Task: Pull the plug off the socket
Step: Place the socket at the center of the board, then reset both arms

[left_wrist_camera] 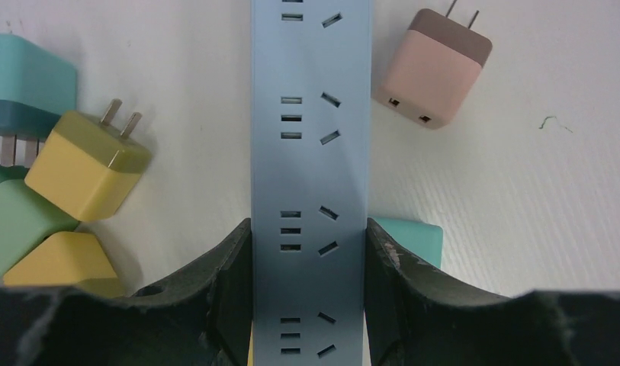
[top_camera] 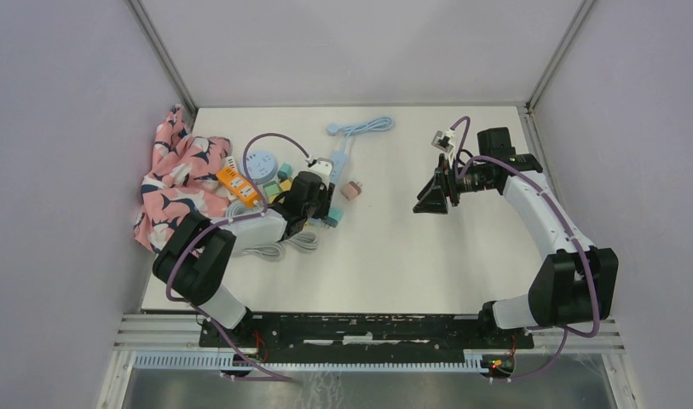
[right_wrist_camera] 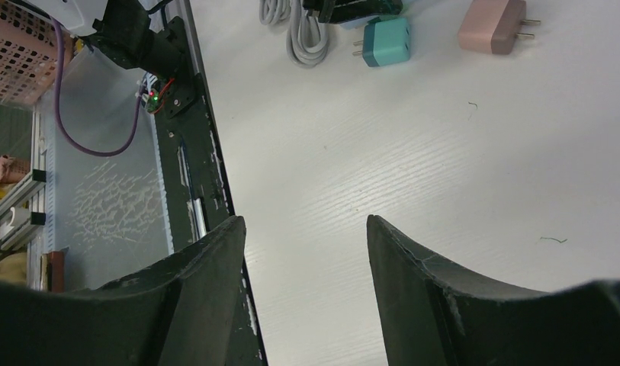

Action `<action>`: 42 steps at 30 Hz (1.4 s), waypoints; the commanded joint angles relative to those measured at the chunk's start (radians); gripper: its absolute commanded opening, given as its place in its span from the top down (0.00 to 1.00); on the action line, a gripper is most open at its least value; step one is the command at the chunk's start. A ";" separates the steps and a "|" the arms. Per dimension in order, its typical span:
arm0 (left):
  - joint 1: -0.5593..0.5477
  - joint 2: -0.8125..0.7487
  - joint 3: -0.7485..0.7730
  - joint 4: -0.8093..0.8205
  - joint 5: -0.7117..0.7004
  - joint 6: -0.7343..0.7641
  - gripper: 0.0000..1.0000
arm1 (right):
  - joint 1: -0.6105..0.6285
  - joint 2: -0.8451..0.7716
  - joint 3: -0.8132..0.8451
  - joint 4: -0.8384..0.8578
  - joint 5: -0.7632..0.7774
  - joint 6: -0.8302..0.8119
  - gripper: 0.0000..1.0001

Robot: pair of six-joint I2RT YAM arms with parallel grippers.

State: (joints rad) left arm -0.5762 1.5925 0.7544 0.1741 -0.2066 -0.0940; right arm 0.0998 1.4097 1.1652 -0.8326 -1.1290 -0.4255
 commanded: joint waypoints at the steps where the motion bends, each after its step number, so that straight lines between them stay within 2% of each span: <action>1: 0.026 0.007 0.028 0.022 -0.083 -0.135 0.97 | -0.007 0.008 0.045 0.006 -0.048 -0.024 0.35; 2: 0.029 0.004 0.031 0.012 -0.088 -0.141 0.94 | -0.007 0.007 0.045 0.005 -0.048 -0.025 0.35; 6: 0.035 -0.032 0.019 -0.023 -0.110 -0.155 0.57 | -0.007 0.012 0.049 -0.004 -0.048 -0.029 0.35; 8: 0.035 -0.061 0.006 -0.033 -0.117 -0.161 0.44 | -0.007 0.013 0.049 -0.005 -0.048 -0.031 0.35; 9: 0.034 -0.082 -0.001 -0.036 -0.118 -0.164 0.38 | -0.007 0.013 0.049 -0.007 -0.049 -0.031 0.34; 12: 0.036 -0.131 -0.015 -0.045 -0.115 -0.173 0.28 | -0.007 0.016 0.050 -0.008 -0.049 -0.031 0.35; 20: 0.036 -0.370 -0.089 -0.008 -0.032 -0.195 0.17 | -0.009 0.010 0.052 -0.013 -0.039 -0.038 0.35; 24: 0.036 -0.531 -0.172 0.077 0.086 -0.238 0.11 | -0.013 0.000 0.062 -0.031 -0.012 -0.057 0.35; 27: 0.036 -0.646 -0.215 0.095 0.169 -0.285 0.01 | -0.018 -0.021 0.070 -0.034 0.033 -0.056 0.34; 29: 0.036 -0.724 -0.219 0.081 0.218 -0.294 0.01 | -0.020 -0.055 0.075 -0.024 0.097 -0.045 0.33; 32: 0.036 -0.819 -0.193 0.024 0.259 -0.317 0.01 | -0.021 -0.131 0.080 0.032 0.220 -0.008 0.26; 36: 0.037 -0.915 -0.118 -0.069 0.279 -0.340 0.01 | -0.024 -0.248 0.106 0.143 0.396 0.059 0.02; 42: 0.037 -0.926 0.089 -0.274 0.262 -0.351 0.01 | -0.078 -0.230 0.364 0.126 0.489 0.381 0.01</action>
State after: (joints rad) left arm -0.5446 0.6662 0.6914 0.0277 0.0368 -0.4004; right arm 0.0505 1.1908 1.3811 -0.7692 -0.7452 -0.2657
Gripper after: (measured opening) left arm 0.993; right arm 0.993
